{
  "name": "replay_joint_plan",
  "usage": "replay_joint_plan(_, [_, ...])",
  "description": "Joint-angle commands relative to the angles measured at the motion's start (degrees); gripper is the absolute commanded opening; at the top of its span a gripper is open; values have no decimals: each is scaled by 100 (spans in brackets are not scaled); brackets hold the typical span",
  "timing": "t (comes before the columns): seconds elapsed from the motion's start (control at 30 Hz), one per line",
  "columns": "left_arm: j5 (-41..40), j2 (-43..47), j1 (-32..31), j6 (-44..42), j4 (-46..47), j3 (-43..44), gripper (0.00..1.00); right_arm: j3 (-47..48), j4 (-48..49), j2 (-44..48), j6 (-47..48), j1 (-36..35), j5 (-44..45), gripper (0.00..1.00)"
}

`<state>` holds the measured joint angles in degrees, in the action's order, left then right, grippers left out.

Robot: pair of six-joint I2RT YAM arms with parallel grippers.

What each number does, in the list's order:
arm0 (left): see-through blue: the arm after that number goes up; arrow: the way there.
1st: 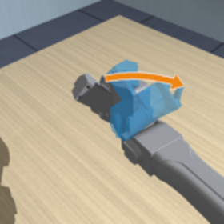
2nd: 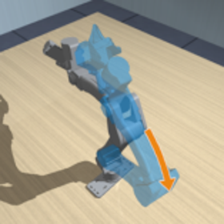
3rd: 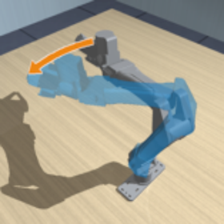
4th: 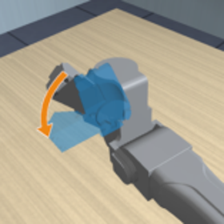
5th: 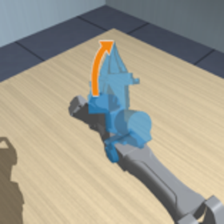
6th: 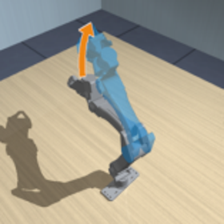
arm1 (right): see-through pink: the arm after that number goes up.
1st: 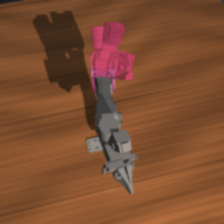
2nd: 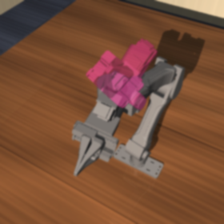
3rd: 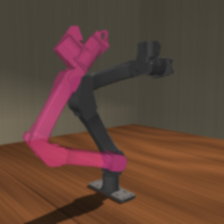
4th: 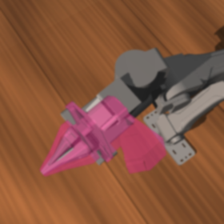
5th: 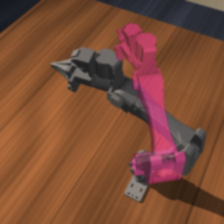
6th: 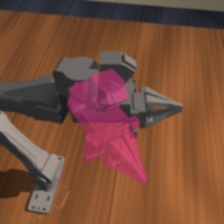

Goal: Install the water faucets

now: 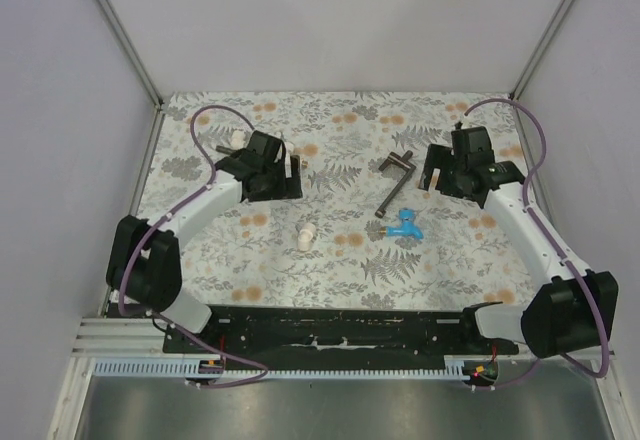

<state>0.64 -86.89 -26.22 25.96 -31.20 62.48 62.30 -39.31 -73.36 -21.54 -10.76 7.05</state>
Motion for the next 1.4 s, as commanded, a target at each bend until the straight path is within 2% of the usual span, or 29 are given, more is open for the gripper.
replay_joint_plan(0.0, [-900, -625, 230, -582, 202, 1010, 92, 335, -147, -125, -157, -22, -64, 98])
replay_joint_plan(0.17, [-812, -1671, 556, -899, 404, 2064, 90, 405, -375, -266, -201, -22, 51, 98])
replay_joint_plan(0.3, [-662, -2559, 706, -952, 281, 3005, 85, 379, -393, -249, -263, -22, -72, 98])
replay_joint_plan(0.4, [-645, -3130, 732, -996, 299, 3612, 71, 379, -428, -240, -281, -22, -195, 98])
replay_joint_plan(0.47, [-688, -3421, 749, -1005, 299, 3911, 67, 370, -455, -240, -281, -22, -221, 98])
replay_joint_plan(0.87, [-698, -4819, 750, -960, -219, 5081, 65, 256, -385, -3, -298, -22, -432, 98])
replay_joint_plan(0.97, [-469, -4802, 750, -996, -237, 5003, 52, 203, -218, 94, -263, -40, -555, 98])
replay_joint_plan(1.17, [109, -4127, 741, -944, -1, 4415, 4, 230, 151, 94, -202, -233, -994, 98])
replay_joint_plan(1.37, [-11, -2520, 566, -267, 562, 3211, 2, 291, 879, -108, -201, -812, -1732, 98])
